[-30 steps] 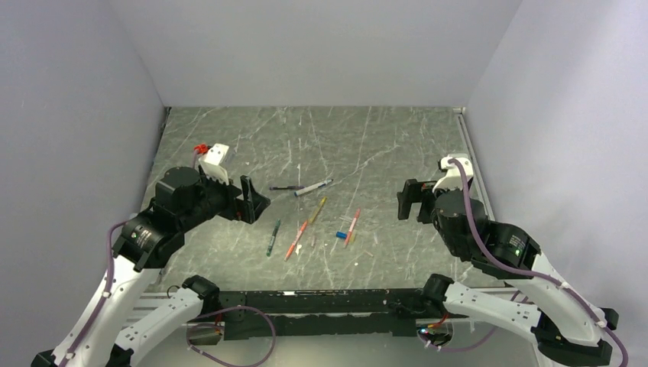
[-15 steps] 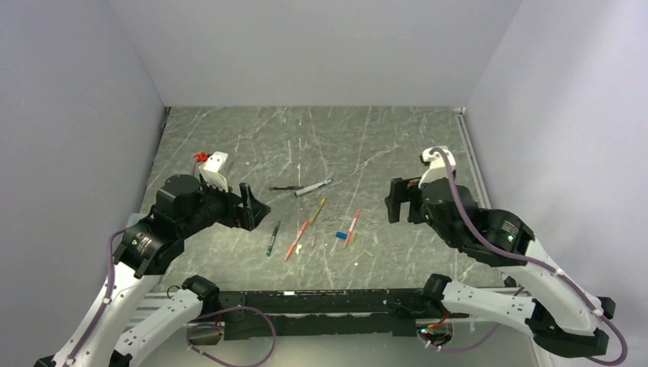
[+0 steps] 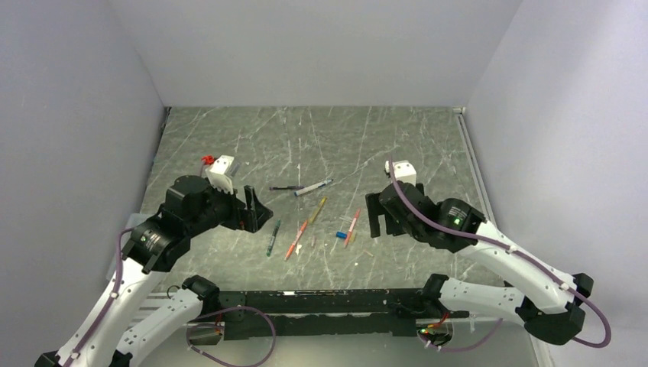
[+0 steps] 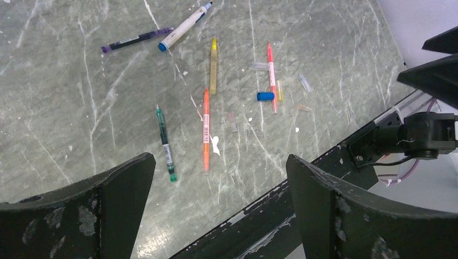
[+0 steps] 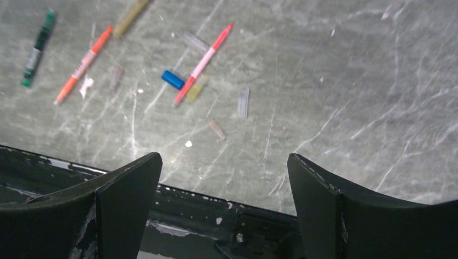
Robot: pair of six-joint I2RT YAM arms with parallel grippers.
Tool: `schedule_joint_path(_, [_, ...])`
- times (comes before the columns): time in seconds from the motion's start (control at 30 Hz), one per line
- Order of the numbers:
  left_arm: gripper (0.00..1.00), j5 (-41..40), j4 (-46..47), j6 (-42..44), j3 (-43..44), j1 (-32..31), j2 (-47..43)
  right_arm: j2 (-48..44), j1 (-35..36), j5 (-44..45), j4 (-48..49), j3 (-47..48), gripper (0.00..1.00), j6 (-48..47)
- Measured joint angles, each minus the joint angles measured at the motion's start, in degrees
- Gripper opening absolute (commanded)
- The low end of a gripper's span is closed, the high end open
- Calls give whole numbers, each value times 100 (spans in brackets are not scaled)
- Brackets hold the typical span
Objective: Insert the pens into the pen caps
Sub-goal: Pick up the pen from the center of the board.
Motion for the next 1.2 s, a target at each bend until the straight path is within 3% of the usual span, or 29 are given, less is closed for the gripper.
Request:
schedule_joint_path(0.33, [99,94,20,-9,-90,0,92,280,-109,-391,184,-831,83,385])
schedule_joint_path(0.8, [99,254,76,-15,-153,0,184,997,-1196,-656,1357,-1202,76,601])
schedule_joint_path(1.0, [99,337,17,-9,197,0,1080,1226,-1309,-573,1751,-1305,76,730])
schedule_joint_path(1.2, [90,334,22,-74,278,-20,1825,1259,-1331,-254,1849,-1357,75,883])
